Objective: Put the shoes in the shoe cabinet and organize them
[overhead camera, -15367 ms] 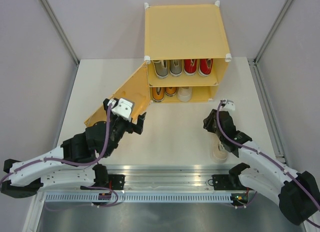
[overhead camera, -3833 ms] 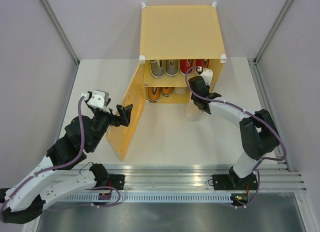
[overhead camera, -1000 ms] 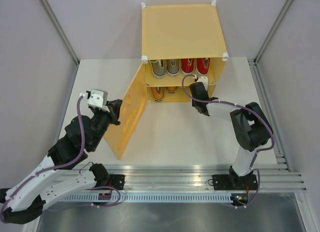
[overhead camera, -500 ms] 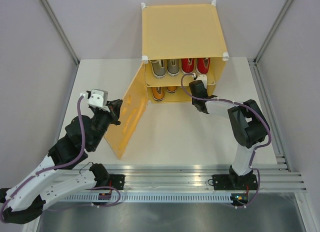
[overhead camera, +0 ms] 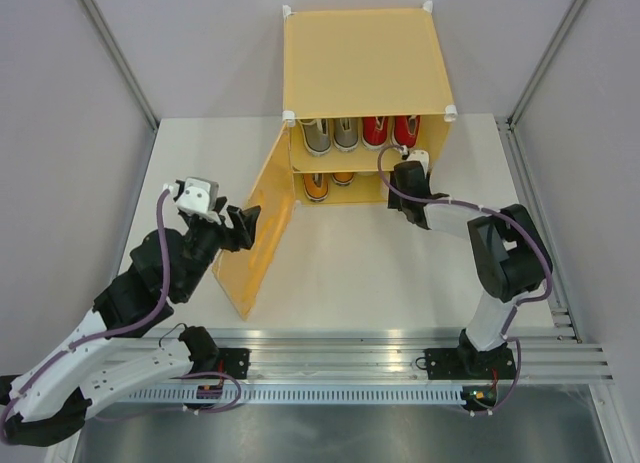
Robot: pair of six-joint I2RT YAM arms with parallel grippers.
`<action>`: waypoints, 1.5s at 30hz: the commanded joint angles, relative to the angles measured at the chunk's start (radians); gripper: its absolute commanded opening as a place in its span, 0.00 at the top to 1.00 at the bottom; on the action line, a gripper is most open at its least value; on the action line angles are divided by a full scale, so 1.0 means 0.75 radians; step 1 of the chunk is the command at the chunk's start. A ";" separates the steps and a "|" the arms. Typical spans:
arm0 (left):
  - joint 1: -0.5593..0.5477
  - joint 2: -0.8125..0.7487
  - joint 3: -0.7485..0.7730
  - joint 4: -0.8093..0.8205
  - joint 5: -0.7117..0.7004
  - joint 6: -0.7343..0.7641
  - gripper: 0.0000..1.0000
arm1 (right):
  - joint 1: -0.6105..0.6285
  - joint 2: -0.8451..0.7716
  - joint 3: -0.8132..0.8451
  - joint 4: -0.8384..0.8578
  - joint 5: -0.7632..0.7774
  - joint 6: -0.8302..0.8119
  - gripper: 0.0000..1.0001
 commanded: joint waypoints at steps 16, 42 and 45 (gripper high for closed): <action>0.005 0.300 0.568 -0.491 -0.428 -0.138 0.51 | 0.027 -0.853 -0.295 -0.191 -0.332 0.243 0.40; 0.155 0.953 0.558 -0.062 1.094 -0.515 0.36 | 0.029 -1.729 0.225 -1.054 -0.265 0.242 0.37; 0.141 1.098 0.617 -0.056 1.049 -0.525 0.29 | 0.029 -1.758 0.237 -1.068 -0.230 0.239 0.37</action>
